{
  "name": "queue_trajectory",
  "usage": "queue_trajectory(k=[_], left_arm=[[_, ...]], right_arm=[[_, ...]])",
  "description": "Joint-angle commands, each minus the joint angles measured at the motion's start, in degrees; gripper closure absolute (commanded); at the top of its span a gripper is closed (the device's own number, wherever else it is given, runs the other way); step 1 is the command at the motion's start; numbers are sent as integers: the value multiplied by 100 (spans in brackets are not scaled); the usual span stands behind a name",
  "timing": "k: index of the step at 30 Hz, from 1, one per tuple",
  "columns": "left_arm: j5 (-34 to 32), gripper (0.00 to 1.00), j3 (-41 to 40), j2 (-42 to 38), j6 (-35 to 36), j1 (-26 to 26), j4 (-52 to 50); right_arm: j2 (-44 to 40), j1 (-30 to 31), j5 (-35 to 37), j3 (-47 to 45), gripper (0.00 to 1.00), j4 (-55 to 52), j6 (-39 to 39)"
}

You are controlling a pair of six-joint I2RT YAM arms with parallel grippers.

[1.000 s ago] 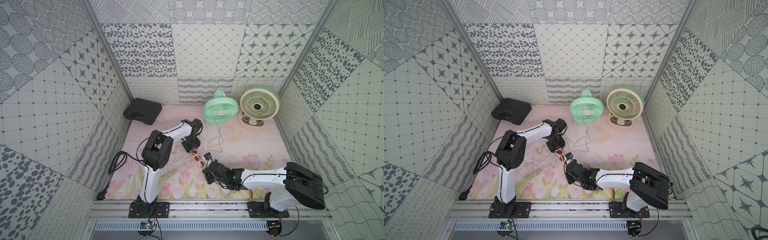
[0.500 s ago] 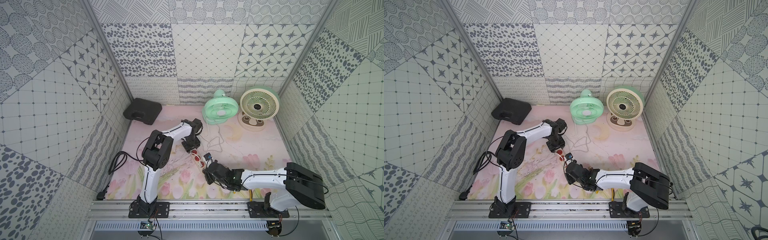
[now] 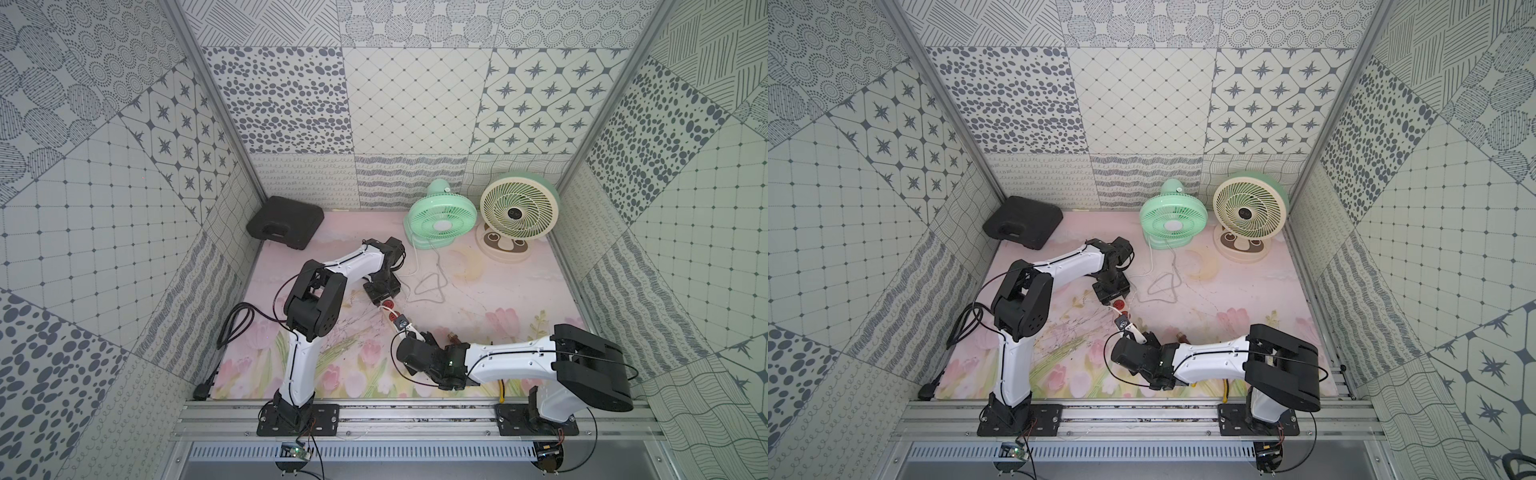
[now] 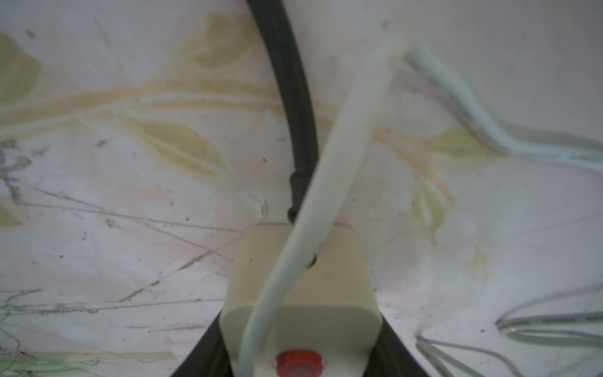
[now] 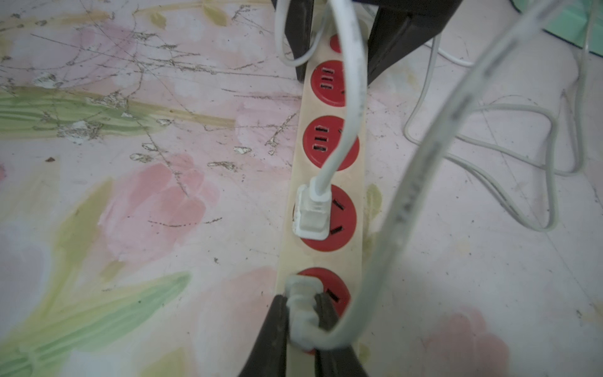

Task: Unplug the desk fan from the power strip
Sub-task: Remove the plug from the socket.

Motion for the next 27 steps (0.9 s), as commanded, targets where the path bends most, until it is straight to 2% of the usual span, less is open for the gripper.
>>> queue_trajectory(k=[1,10,21,27], left_arm=[[-657,100,-317,497,-357,94,-684],[-654,100,-353,478,-351,87,-650],[-652,100,-399,430,-343,87,-617],[-643,100,-405,391,-337,87,-613]], right_arm=[[140,131,-202,185,100,334,-185],[-55,6,-218,25,100,426,50],[-648,-944,-1474,-783,100,1154,932],[-739,-1108,-1665,-905,100,1224,1050]])
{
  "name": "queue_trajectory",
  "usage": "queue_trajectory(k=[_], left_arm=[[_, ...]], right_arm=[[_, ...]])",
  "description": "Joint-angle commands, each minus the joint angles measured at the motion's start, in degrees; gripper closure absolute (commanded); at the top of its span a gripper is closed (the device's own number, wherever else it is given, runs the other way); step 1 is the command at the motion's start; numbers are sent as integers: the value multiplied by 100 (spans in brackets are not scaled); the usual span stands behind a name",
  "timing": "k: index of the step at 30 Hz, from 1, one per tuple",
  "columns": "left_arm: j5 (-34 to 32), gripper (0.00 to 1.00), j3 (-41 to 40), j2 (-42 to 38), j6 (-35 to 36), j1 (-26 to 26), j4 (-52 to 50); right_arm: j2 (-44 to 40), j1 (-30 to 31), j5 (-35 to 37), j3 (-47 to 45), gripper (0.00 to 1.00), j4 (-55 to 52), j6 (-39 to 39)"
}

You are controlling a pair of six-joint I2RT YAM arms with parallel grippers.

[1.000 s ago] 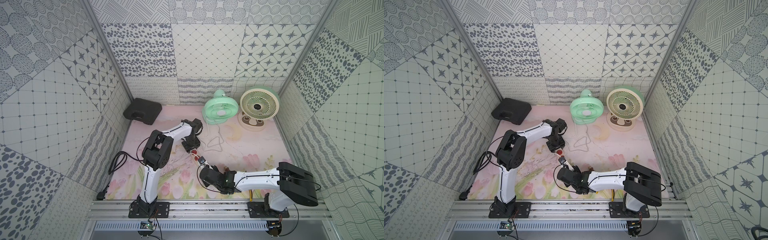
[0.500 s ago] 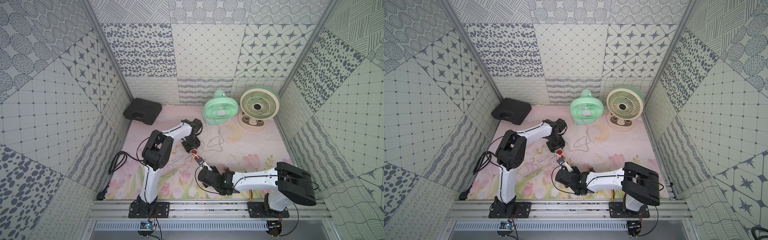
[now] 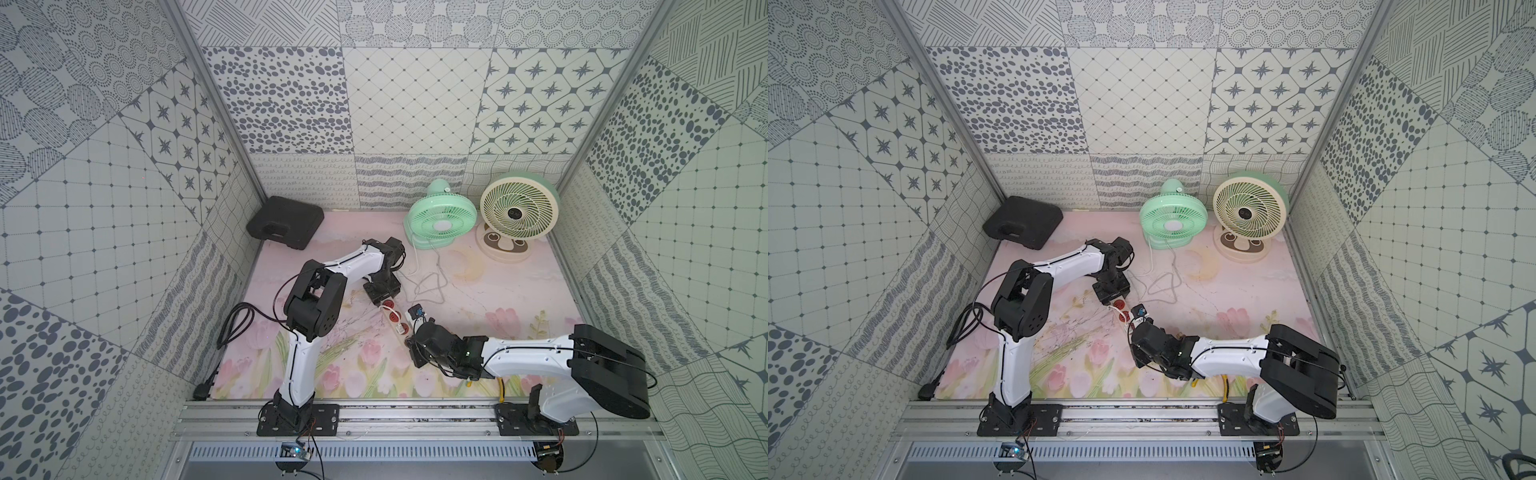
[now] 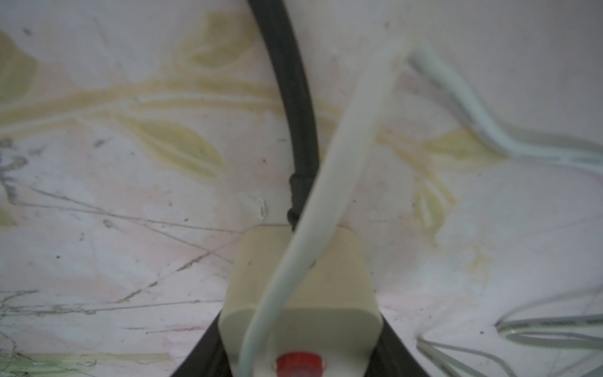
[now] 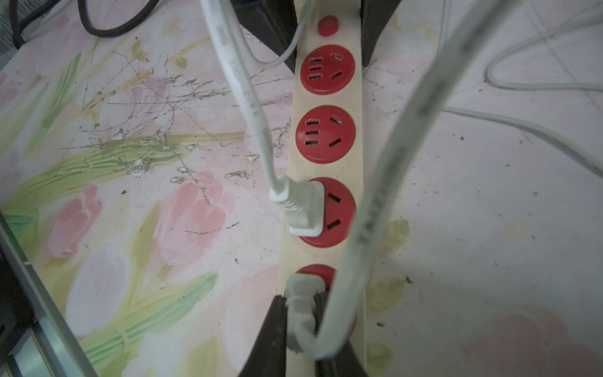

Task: Unplug the desk fan from the power strip
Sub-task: Remove the plug from the socket.

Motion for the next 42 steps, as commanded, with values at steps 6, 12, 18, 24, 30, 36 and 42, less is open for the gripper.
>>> queue_trajectory(k=[6,12,18,24,30,36,42], left_arm=[[-648,100,-377,390,-301,87,-653],[-648,100,-395,364,-313,87,-654],[-626,100,-397,365,-314,78,-635],[-613,100,-382,384,-297,87,-626],[-612,100,-385,381,-295,87,-637],[-614,100,-408,372,-296,91,-617],[-626,100,-445,346,-297,87,-596]], right_arm=[[-41,-154,-90,-38,100,248,243],[42,56,135,104,100,119,-26],[282,483,665,476,100,-232,-469],[714,943,1337,984,100,-692,-921],[891,1159,1592,1204,100,-810,-1074],[838,1169,1600,1198,100,-810,-1040],[745,1148,1590,1151,100,-771,-916]])
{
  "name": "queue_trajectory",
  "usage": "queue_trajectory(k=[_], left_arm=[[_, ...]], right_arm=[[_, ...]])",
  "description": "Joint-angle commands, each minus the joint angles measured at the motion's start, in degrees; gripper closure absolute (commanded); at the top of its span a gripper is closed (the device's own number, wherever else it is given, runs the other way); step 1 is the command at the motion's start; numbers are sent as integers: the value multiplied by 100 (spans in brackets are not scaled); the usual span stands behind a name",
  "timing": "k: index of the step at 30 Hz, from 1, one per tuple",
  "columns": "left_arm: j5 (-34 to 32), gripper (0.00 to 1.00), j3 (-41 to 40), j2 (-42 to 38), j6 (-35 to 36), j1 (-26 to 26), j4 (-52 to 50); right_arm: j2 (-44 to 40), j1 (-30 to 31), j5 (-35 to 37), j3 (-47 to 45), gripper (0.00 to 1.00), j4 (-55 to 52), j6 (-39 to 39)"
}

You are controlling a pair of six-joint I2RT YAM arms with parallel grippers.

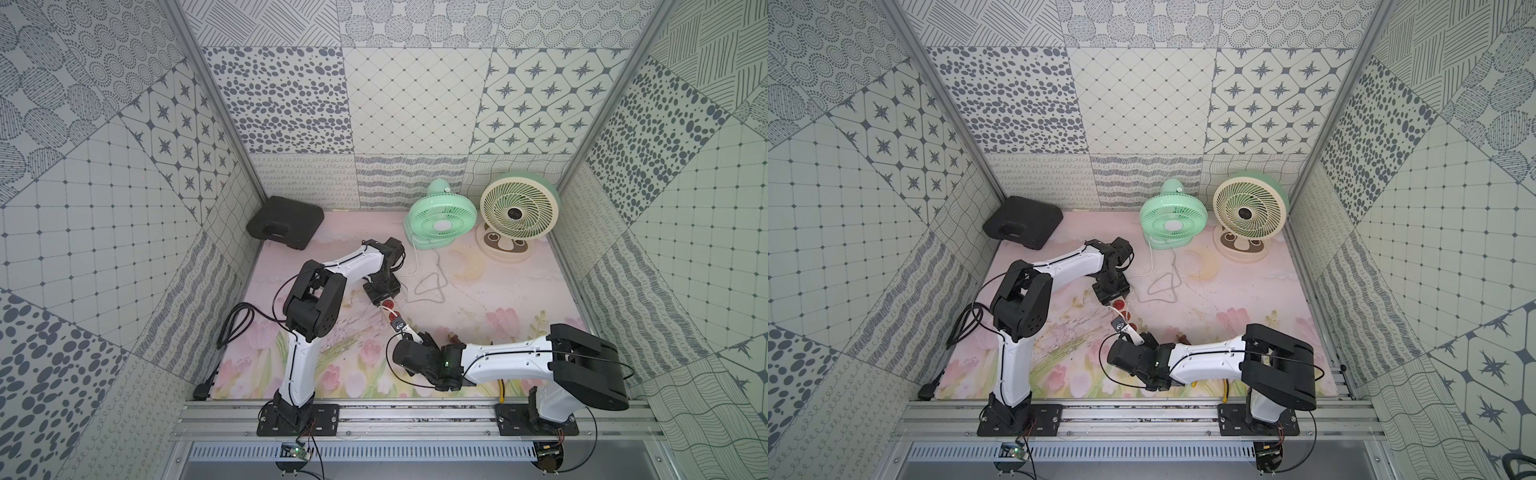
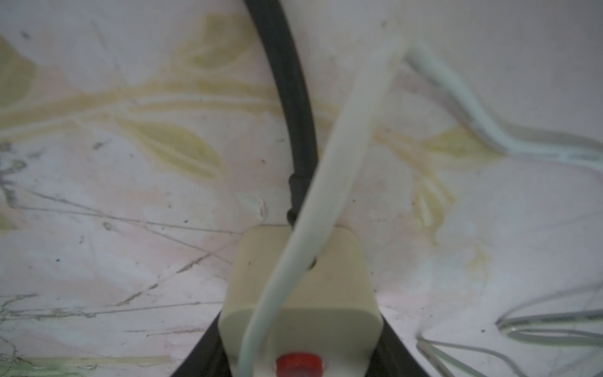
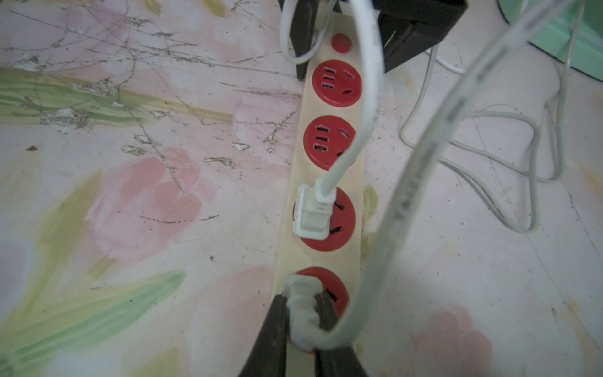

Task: Unplug the desk fan from the power strip
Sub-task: Remove the plug from the socket.

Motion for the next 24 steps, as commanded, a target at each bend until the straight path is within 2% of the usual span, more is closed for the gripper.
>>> queue_trajectory(k=[1,8,17,24], left_arm=[[-622,100,-379,386,-342,87,-662],[-625,100,-421,372,-344,87,-642],[-622,100,-460,350,-345,92,-624],[-614,100,-452,347,-365,85,-632]], right_arm=[[-50,107,-268,119,100,498,-66],[-414,-251,-850,-308,100,924,381],[-1044,-1159,-1925,-1156,100,1666,1240],[-1136,-1294,-2037,-1313,100,1774,1348]])
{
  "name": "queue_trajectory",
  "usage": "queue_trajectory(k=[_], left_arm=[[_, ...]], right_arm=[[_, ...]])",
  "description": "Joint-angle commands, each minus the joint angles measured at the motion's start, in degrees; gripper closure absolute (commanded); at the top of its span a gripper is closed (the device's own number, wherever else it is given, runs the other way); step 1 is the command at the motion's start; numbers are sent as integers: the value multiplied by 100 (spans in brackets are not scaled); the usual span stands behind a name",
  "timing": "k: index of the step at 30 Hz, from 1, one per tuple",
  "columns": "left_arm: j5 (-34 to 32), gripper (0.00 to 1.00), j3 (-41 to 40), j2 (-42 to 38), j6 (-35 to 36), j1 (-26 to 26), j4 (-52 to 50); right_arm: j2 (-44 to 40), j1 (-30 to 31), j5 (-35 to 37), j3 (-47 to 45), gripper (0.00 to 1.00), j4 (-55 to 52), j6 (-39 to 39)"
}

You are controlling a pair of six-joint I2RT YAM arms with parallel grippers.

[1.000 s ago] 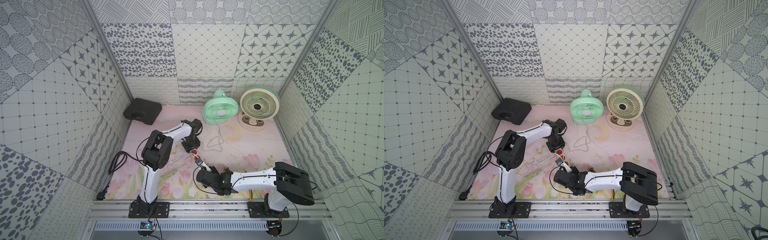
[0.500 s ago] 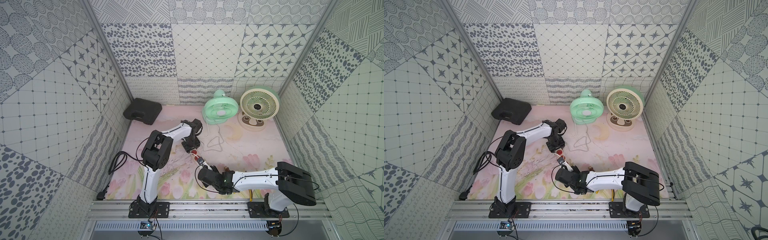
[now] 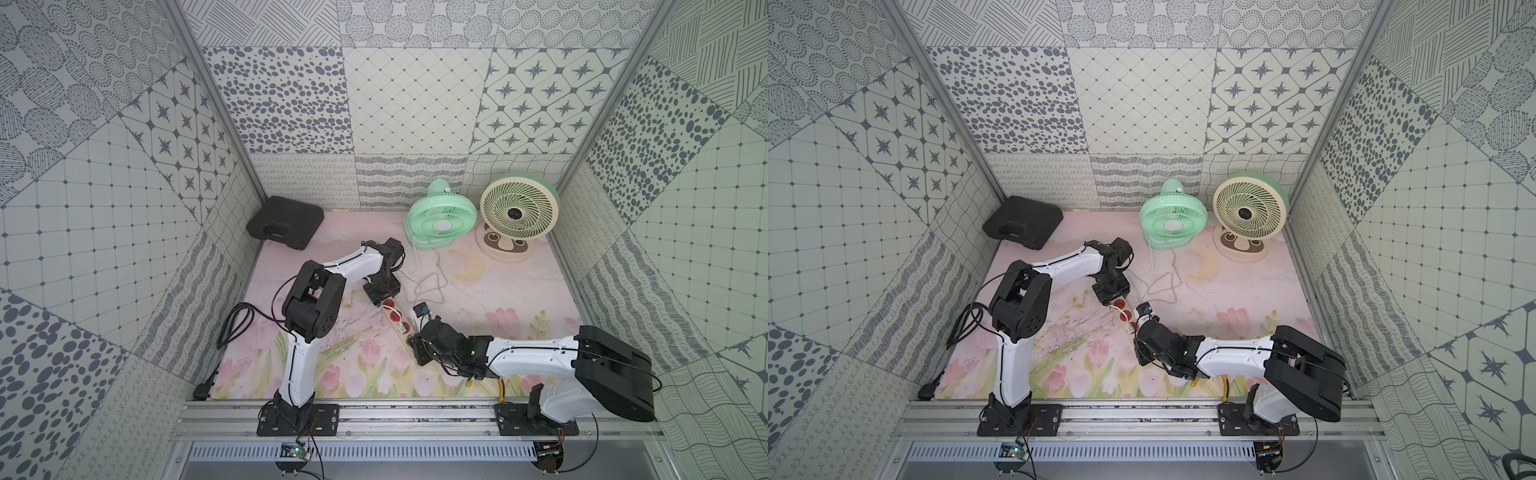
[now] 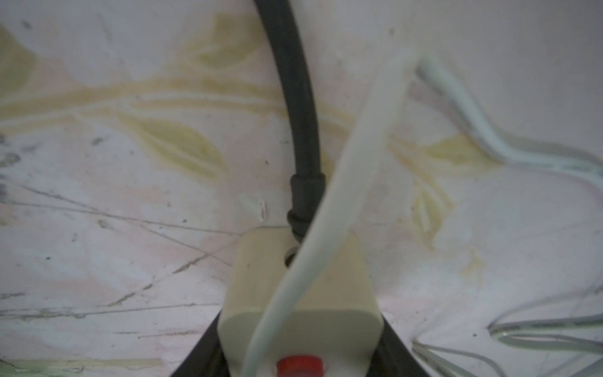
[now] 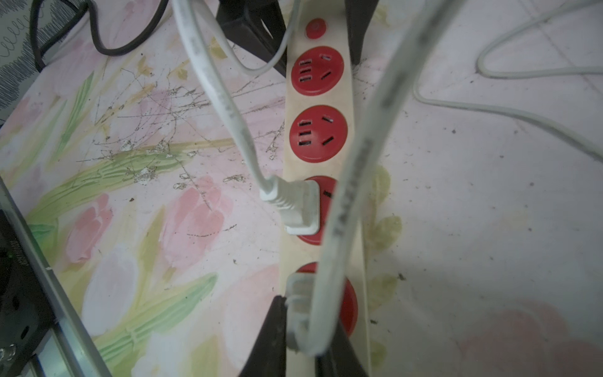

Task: Unplug the desk fan from the power strip
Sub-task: Remove the plug from the socket.

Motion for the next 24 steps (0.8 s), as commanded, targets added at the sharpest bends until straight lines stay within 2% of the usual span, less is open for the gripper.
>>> queue_trajectory(k=[1,10,24], left_arm=[[-617,100,-352,400,-164,87,-771],[-620,100,-351,398,-156,86,-771],[-634,100,-317,417,-142,87,-793]], right_arm=[[-197,-89,25,-65,100,291,378],[-118,52,111,82,100,177,66],[851,1321,1761,1239,100,-920,-1116]])
